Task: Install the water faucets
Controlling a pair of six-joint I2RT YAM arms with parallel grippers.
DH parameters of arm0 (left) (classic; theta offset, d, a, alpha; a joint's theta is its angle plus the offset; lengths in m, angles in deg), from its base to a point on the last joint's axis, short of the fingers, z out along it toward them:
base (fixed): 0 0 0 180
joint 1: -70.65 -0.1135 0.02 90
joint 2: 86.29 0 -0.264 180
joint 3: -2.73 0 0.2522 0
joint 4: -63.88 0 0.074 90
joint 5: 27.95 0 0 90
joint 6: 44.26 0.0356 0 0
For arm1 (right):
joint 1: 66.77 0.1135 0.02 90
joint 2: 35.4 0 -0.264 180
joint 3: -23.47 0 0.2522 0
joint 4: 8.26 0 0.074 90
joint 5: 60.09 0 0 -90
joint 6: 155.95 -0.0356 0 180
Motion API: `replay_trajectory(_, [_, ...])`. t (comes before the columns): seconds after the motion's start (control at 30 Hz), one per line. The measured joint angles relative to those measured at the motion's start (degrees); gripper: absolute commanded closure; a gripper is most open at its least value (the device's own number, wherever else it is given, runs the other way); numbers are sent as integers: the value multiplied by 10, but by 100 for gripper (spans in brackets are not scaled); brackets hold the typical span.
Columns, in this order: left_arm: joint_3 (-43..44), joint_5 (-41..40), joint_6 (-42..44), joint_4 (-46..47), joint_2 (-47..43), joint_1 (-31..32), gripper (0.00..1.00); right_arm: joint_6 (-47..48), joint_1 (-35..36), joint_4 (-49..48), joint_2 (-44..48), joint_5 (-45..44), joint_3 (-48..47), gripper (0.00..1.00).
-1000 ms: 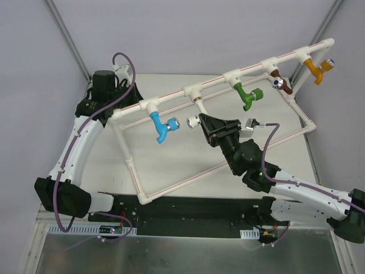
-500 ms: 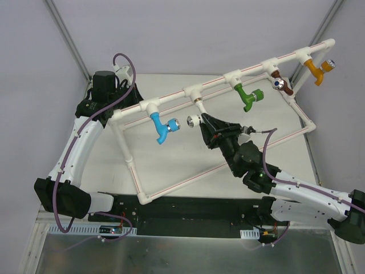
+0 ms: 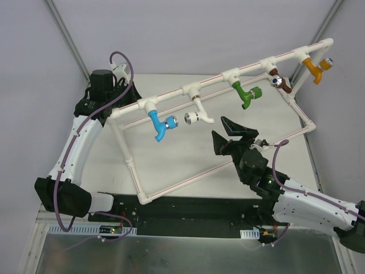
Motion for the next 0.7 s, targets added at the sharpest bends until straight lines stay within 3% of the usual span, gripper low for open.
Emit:
replay_trajectory(0.23, [0, 0, 0, 0, 0, 0, 100, 112, 0, 29, 85, -14, 6, 15])
replay_trajectory(0.47, [0, 0, 1, 0, 0, 0, 100, 478, 0, 109, 119, 36, -24, 11])
replay_trajectory(0.7, [0, 0, 1, 0, 1, 0, 100, 908, 0, 178, 142, 128, -64, 5])
